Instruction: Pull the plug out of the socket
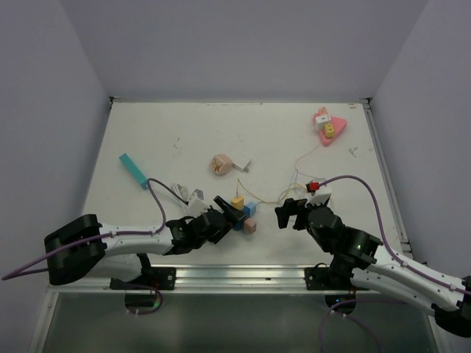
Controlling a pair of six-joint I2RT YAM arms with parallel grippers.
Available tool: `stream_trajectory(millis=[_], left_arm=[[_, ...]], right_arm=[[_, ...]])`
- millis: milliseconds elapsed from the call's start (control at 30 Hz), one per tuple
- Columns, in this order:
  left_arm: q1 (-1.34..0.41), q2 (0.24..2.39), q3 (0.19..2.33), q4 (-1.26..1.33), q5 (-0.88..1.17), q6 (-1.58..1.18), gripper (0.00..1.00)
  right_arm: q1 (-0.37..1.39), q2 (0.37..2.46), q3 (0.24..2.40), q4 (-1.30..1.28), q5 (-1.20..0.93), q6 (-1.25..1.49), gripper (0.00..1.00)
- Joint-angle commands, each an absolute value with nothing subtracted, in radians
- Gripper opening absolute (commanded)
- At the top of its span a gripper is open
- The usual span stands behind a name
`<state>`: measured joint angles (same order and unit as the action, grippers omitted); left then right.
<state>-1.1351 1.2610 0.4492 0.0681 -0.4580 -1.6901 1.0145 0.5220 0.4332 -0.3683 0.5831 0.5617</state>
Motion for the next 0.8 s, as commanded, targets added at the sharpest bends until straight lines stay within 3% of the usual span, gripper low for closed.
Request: stream_trajectory(millis=[0, 467, 667, 767], left_arm=[[-1.147, 1.269, 0.428, 0.156, -0.502, -1.718, 0.93], [-1.146, 1.178, 0.337, 0.193, -0.607, -1.756, 0.66], [-1.118, 1.102, 0.302, 0.144, -0.632, -1.752, 0.64], [-1.072, 1.066, 0.253, 0.175, -0.589, -1.743, 0.72]], right_arm=[[1.017, 0.515, 0.428, -0.334, 0.581, 0.581, 0.98], [1.017, 0.549, 0.420, -0.295, 0.512, 0.581, 0.98], [1.017, 0.581, 0.414, -0.256, 0.474, 0.586, 0.97], [1.017, 0.598, 0.417, -0.241, 0.454, 0.584, 0.97]])
